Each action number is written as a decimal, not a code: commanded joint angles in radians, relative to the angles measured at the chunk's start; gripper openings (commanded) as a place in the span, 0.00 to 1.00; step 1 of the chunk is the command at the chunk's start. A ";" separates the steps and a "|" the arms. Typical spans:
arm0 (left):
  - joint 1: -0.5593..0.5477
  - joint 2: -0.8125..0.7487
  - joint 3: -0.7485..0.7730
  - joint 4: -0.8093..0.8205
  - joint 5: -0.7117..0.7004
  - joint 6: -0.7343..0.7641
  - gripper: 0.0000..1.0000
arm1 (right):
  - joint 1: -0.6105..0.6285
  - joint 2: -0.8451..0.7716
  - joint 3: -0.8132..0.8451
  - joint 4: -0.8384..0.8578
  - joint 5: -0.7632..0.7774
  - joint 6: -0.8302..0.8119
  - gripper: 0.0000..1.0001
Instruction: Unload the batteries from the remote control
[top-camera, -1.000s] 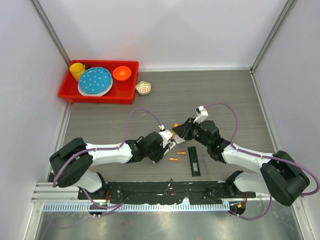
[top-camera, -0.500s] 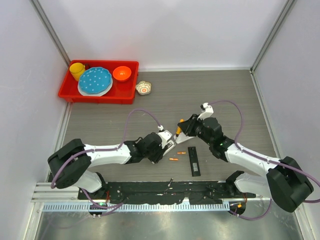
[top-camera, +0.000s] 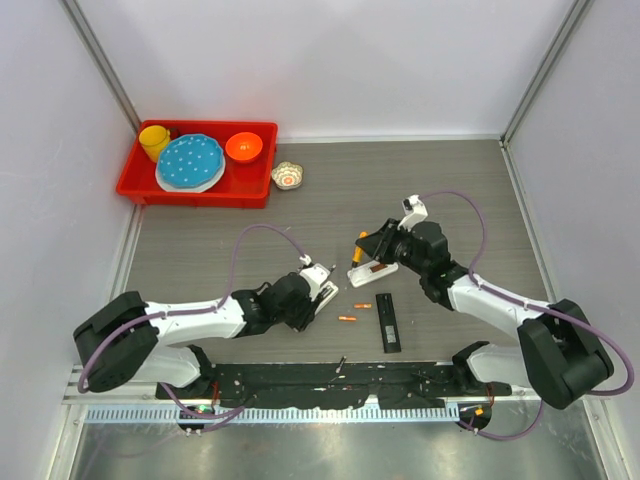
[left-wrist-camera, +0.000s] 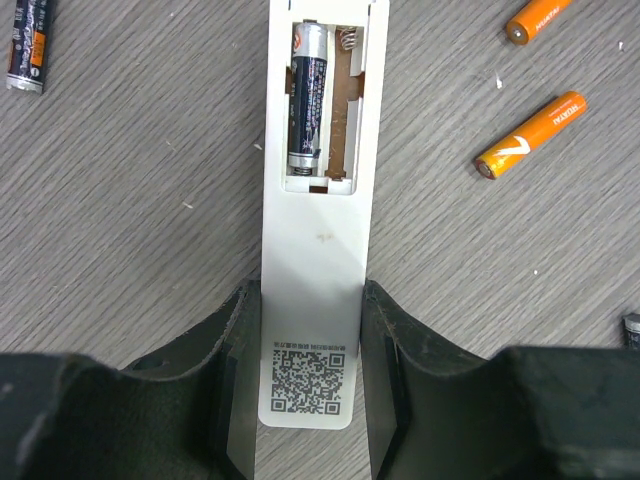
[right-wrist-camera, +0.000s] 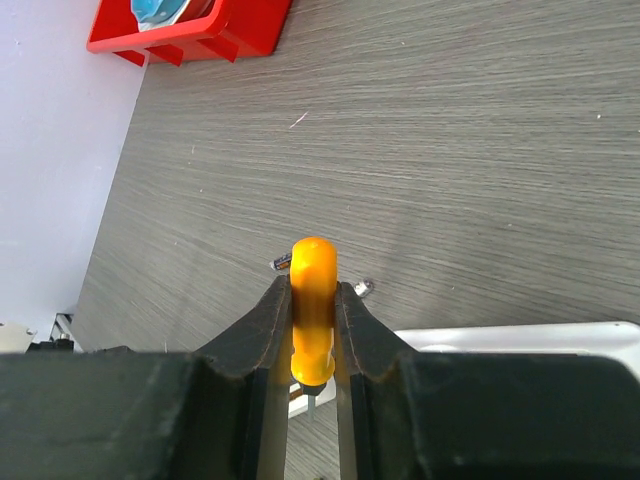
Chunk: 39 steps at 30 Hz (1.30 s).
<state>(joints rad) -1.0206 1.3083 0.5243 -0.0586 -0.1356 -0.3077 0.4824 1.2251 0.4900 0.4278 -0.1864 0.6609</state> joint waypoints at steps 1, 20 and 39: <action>-0.003 0.025 0.023 0.020 -0.032 -0.013 0.00 | -0.004 0.020 0.061 0.057 -0.036 -0.029 0.01; -0.003 0.085 0.062 -0.004 -0.024 -0.005 0.00 | 0.001 0.267 0.176 0.198 -0.096 -0.034 0.01; -0.003 0.092 0.066 -0.010 -0.025 -0.007 0.00 | 0.157 0.321 0.176 0.186 0.111 -0.106 0.01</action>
<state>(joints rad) -1.0218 1.3773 0.5705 -0.0715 -0.1562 -0.3080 0.6228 1.5650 0.6472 0.5743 -0.1631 0.5980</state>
